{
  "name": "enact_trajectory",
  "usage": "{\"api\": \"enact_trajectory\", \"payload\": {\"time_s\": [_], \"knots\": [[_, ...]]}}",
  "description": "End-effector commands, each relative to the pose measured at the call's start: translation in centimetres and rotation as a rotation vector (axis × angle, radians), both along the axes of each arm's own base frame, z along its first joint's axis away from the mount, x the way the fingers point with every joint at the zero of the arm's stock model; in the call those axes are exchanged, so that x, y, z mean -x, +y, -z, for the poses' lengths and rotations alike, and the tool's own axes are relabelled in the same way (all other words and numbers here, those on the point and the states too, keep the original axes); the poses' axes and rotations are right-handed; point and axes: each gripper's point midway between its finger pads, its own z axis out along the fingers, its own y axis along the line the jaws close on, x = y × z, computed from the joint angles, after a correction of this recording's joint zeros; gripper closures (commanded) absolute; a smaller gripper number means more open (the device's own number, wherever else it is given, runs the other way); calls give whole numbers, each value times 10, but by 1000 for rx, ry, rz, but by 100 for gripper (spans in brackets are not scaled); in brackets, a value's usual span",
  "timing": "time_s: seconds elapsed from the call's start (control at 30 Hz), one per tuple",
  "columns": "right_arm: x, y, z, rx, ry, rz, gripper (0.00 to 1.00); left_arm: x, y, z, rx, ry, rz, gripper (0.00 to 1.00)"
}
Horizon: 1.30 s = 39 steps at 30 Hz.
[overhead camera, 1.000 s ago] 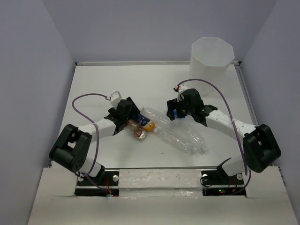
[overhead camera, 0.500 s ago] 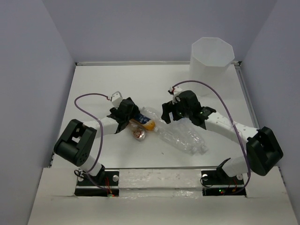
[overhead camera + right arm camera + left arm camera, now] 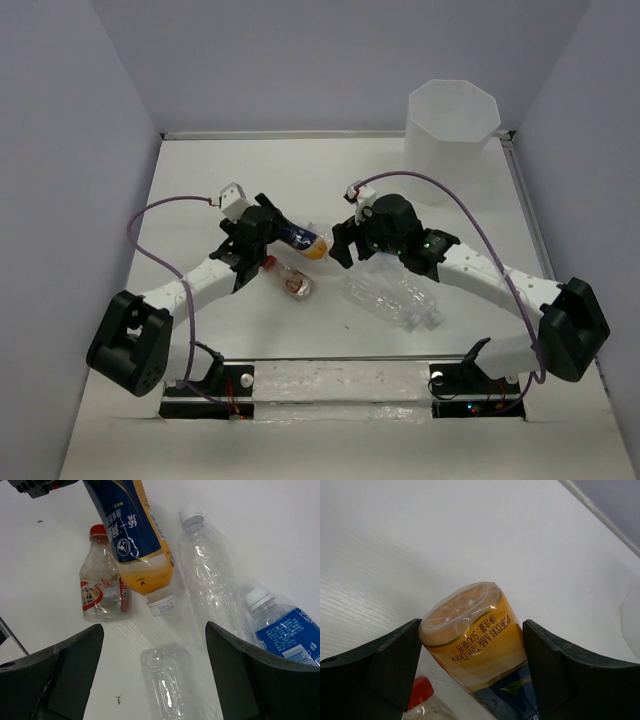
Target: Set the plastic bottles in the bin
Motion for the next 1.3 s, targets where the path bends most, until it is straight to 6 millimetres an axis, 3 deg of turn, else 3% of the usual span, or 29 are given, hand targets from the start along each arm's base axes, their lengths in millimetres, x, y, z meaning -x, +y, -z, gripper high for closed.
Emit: {"api": "enact_trajectory", "payload": {"time_s": [0.0,0.07,0.3,0.37,0.47,0.63,0.73,0.77,0.87,0.9,0.97,1.0,1.03,1.1,1.13,1.17,1.27], "knots": [[7,15,-56,-64,-119,-44,12,1,12,-35,23,-114,-51,64],[9,16,-64,-65,-139,-51,12,5,12,-55,57,-160,-42,70],[20,19,-84,-107,-159,-89,12,31,31,-108,102,-280,-57,75],[23,20,-87,-116,-153,-98,12,41,41,-115,86,-287,-73,77],[31,22,-92,-140,-146,-133,12,65,67,-154,98,-379,-134,78],[30,17,-85,-128,-153,-115,12,101,90,-212,70,-492,-115,79],[30,25,-72,-121,-122,-125,12,125,110,-225,1,-483,-131,79],[28,28,-67,-120,-111,-125,12,135,120,-239,1,-513,-151,79],[27,51,-51,-118,-80,-160,12,154,136,-250,-48,-527,-169,79],[24,59,-34,-83,-55,-163,12,158,139,-251,-58,-532,-169,79],[19,74,-32,-70,-63,-172,12,165,144,-254,-73,-551,-170,79],[12,80,-30,-59,-79,-145,12,165,144,-251,-80,-550,-164,79],[12,90,-12,-26,-62,-153,12,164,142,-250,-80,-560,-156,79],[5,105,-10,-22,-68,-148,11,163,136,-242,-90,-568,-116,79],[9,114,-4,-11,-58,-163,9,162,134,-241,-89,-577,-106,79],[8,121,17,24,-36,-173,9,163,131,-240,-86,-583,-90,79],[10,143,29,56,-30,-196,6,162,128,-237,-90,-588,-73,78]]}}
